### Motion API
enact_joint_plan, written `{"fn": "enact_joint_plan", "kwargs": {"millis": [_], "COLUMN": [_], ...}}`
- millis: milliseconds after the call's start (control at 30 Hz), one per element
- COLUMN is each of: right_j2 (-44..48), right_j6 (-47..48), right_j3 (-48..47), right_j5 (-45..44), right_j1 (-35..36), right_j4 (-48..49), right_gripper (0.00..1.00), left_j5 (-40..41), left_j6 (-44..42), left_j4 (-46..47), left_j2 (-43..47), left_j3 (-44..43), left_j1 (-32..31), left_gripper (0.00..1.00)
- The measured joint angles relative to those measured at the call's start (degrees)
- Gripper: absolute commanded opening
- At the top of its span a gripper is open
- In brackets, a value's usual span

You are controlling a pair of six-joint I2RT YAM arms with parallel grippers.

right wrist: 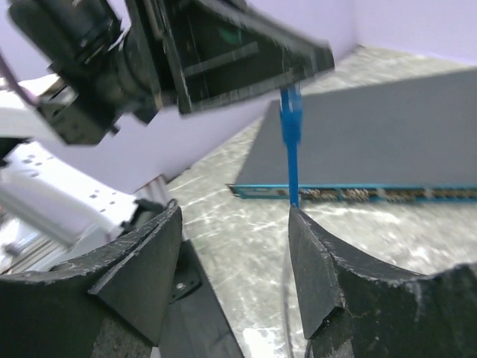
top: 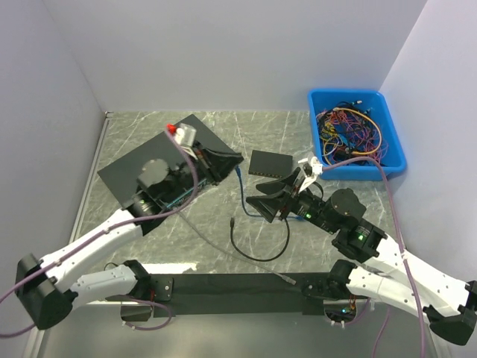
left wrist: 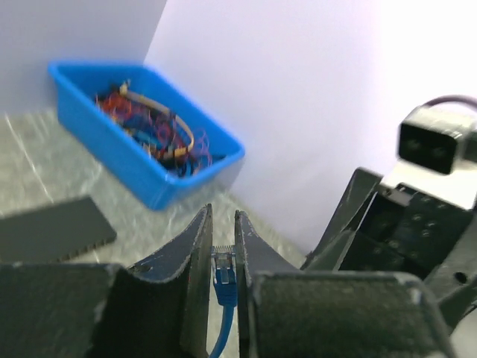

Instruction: Insert the plug into the switch port

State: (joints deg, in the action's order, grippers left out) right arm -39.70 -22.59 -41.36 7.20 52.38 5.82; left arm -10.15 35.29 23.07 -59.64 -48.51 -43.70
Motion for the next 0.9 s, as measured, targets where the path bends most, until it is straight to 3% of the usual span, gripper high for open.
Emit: {"fn": "enact_joint_plan", "kwargs": {"millis": [200, 367, 567, 900], "right_j2": [0.68, 0.28, -2.49, -7.28], "right_j6": [1.03, 1.51, 1.68, 1.46], "right_j3": [-3.17, -5.77, -6.93, -8.0], "right_j5": [7.58, 13.2, 18.82, 20.37], "right_j1": [-1.73, -2.93, -3.69, -3.96], "right_j4": [1.14, 1.73, 3.37, 4.57], "right_gripper": [0.62, 0.61, 0.57, 0.49], "left_j5": [-4.87, -14.82, -27.21, -30.58], "left_j6": [0.61, 5.99, 12.83, 14.53], "left_j4": [1.33, 16.24, 29.81, 33.46], "left_j2": [4.48, 8.44, 3.17, 3.85], "left_j3": [-3.5, 5.66, 9.97, 10.47], "left_j1": [3.58, 4.52, 4.52, 4.52], "left_gripper": [0.01, 0.0, 0.0, 0.0]}}
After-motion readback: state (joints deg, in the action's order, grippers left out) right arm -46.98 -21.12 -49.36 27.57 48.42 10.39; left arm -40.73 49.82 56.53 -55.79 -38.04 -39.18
